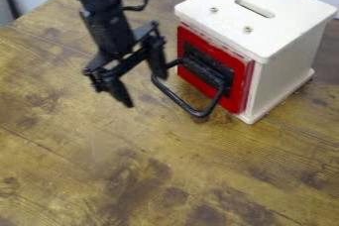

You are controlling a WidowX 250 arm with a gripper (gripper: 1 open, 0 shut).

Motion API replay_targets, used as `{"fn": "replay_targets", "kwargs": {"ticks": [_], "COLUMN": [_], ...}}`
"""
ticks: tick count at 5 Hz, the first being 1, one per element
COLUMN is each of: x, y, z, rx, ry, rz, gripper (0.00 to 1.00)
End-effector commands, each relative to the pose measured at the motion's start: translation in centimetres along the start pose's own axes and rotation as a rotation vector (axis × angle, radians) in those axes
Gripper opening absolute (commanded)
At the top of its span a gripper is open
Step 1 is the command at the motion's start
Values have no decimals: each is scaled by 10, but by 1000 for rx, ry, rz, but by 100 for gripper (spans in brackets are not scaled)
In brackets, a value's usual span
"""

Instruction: Open the drawer

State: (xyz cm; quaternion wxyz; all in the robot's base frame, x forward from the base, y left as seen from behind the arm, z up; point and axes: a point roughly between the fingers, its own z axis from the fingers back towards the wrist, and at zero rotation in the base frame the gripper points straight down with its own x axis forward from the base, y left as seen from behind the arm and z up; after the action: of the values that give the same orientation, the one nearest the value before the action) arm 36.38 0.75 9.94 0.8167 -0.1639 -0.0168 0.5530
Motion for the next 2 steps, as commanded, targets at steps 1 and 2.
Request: {"fn": "replay_targets", "kwargs": {"ticks": [1, 2], "x": [-17, -24], "y": [-13, -25], "z": [13, 12], "rx": [-205, -40], "ry": [-348, -518], "rz": [-119, -237], "gripper": [100, 100]}}
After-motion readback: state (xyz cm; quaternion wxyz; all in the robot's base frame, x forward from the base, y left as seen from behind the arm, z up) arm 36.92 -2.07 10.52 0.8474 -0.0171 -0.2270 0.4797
